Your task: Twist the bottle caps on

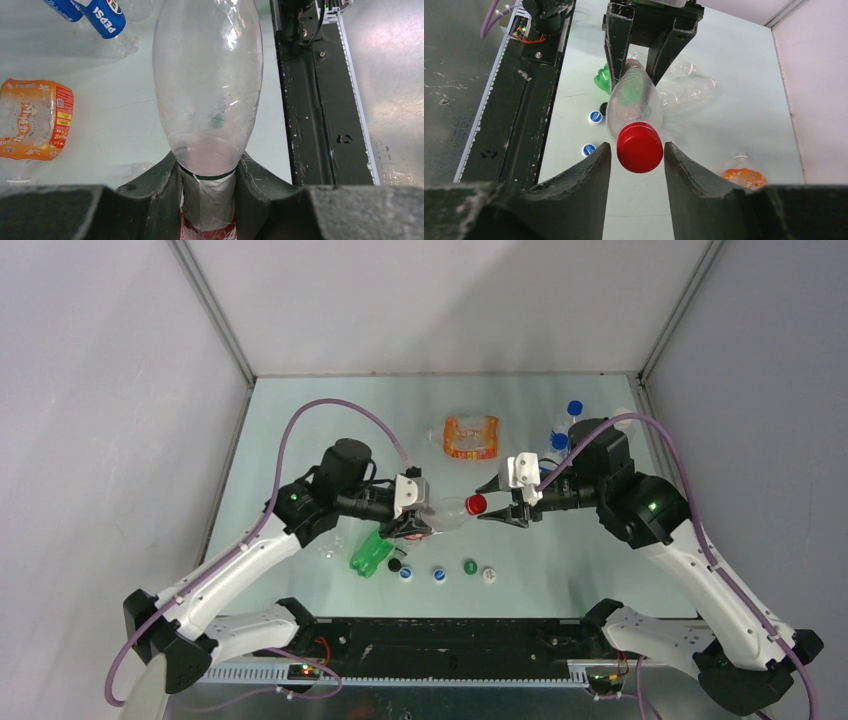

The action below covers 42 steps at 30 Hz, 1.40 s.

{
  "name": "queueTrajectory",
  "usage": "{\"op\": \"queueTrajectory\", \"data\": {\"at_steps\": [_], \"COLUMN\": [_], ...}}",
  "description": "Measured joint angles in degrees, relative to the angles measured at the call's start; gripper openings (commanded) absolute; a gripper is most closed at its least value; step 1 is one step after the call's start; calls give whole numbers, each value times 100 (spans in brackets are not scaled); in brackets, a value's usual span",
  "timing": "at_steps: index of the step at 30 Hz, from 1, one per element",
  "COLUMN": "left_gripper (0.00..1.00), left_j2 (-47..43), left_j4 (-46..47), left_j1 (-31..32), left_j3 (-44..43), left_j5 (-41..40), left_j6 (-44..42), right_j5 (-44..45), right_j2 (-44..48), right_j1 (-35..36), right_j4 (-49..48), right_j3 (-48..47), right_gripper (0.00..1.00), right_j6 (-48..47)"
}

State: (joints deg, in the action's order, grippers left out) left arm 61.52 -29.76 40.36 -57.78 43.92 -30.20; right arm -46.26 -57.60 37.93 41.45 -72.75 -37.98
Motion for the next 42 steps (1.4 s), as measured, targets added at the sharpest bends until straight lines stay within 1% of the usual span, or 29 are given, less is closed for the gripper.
{"op": "queueTrajectory", "data": {"at_steps": [7,12,14,15,16,17,18,19,20,21,23,30,35,39,42], "left_gripper": [10,12,13,13,15,15,16,17,18,18,20,26,22,21,21], "left_j2": [0,0,0,0,0,0,0,-2,-2,-2,-2,-190,-413,-549,-739], "left_j4": [-24,-96,-127,-133,-136,-138,-136,-136,-133,-136,-133,203,660,1051,1388], "left_j1": [0,0,-4,-4,-11,-13,-17,-22,-26,-28,-33,-35,79,310,619], "left_j3": [-2,-4,-4,-4,-4,-4,-4,-4,-4,-4,-4,295,605,804,1038], "left_j5": [0,-4,-22,-26,-31,-35,-37,-46,-61,-74,-125,-400,-863,-1508,-2284], "left_j6": [-7,0,17,20,22,28,33,46,72,90,157,476,684,761,719], "right_j5": [42,149,210,243,280,319,350,389,428,470,575,1088,1558,2006,2334], "right_j2": [-9,-50,-74,-83,-90,-103,-114,-125,-136,-144,-168,-326,-415,-525,-645], "right_j1": [24,87,120,136,153,175,188,205,214,225,251,356,391,398,398], "right_j4": [9,44,52,57,70,79,83,83,74,59,9,-317,-581,-623,-645], "right_j3": [-9,-20,-26,-31,-39,-55,-70,-83,-87,-87,-90,-92,-96,-216,-326], "right_gripper": [36,35,34,28,25,18,15,8,5,0,0,0,0,0,0], "right_j6": [2,2,2,2,7,15,35,66,125,181,363,1637,2833,3786,4494]}}
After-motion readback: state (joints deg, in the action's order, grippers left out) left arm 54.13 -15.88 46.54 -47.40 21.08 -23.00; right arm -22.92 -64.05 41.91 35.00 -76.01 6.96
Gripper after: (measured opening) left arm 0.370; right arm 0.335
